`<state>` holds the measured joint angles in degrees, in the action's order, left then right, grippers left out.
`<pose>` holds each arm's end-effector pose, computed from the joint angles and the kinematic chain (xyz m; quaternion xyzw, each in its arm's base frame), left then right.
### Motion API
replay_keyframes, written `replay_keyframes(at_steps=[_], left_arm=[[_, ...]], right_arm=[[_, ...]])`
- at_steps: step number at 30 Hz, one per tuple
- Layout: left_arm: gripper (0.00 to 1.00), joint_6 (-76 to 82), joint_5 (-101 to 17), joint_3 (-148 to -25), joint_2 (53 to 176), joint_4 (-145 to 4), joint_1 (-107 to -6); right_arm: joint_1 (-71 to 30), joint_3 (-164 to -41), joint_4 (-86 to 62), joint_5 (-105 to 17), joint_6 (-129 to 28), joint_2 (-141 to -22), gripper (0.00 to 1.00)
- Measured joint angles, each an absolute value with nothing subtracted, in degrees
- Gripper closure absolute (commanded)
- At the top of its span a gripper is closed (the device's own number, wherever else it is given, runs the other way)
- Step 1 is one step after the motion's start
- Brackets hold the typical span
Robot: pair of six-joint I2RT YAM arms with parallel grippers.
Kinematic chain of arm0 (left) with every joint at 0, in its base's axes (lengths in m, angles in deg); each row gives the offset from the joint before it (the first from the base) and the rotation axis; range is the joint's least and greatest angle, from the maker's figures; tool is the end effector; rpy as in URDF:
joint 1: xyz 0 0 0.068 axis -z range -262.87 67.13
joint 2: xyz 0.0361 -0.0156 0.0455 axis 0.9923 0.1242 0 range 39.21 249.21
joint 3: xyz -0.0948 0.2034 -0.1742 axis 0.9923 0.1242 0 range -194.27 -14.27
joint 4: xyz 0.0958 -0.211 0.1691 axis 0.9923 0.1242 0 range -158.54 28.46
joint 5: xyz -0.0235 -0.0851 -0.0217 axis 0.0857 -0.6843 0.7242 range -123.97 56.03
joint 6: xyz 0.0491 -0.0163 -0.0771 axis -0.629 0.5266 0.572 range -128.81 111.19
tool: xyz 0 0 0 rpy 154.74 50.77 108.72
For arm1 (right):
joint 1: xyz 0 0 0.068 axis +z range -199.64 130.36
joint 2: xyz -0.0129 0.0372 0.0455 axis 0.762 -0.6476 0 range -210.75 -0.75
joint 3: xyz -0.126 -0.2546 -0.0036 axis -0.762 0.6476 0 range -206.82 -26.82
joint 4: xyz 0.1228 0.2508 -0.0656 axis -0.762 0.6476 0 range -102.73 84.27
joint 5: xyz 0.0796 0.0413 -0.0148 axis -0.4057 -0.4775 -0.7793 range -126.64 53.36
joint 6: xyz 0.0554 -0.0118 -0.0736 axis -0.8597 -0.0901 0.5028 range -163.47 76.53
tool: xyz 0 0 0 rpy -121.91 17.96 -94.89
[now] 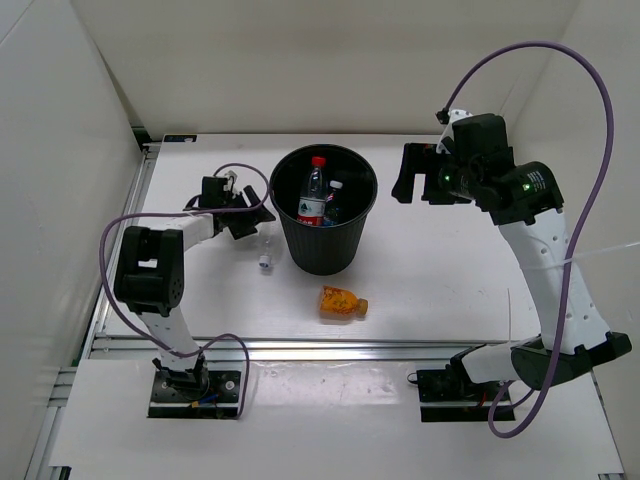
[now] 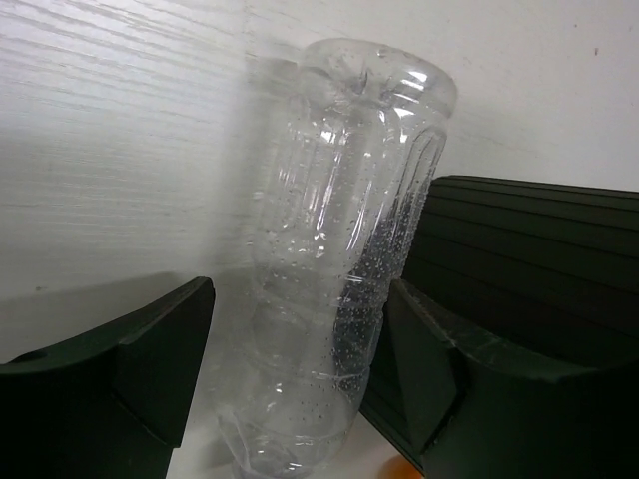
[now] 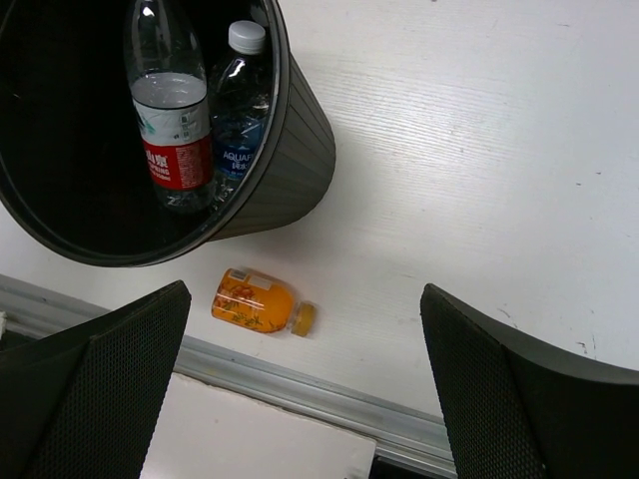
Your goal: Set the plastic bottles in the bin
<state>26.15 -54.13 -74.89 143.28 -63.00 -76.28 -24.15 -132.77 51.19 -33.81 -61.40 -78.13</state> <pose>0.4197 -0.0774 0.1224 -0.1666 0.9091 -0.2756 0.2643 0.2710 0.1247 0.4741 -0.0473 0.8870 0.1494 0.4344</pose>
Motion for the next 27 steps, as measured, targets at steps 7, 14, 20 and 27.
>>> replay_keyframes(at_steps=[7, 14, 20, 27], left_arm=[[0.26, 27.11, -57.04, -68.31, 141.80, -65.95, -76.28], [0.26, 26.54, -56.88, -56.40, 131.39, -66.87, -76.28], [0.76, 25.91, -55.05, -50.17, 123.31, -64.82, -76.82], [0.75, 26.02, -47.20, -63.44, 114.98, -52.97, -81.15]], right_arm=[[-24.15, -132.77, 51.41, -33.39, -61.25, -78.20, 0.00], [-24.15, -130.85, 51.37, -33.61, -61.23, -78.48, 0.00], [-24.15, -129.19, 51.33, -34.25, -61.25, -78.68, 0.00], [-24.15, -128.42, 50.93, -35.34, -61.33, -78.72, 0.00]])
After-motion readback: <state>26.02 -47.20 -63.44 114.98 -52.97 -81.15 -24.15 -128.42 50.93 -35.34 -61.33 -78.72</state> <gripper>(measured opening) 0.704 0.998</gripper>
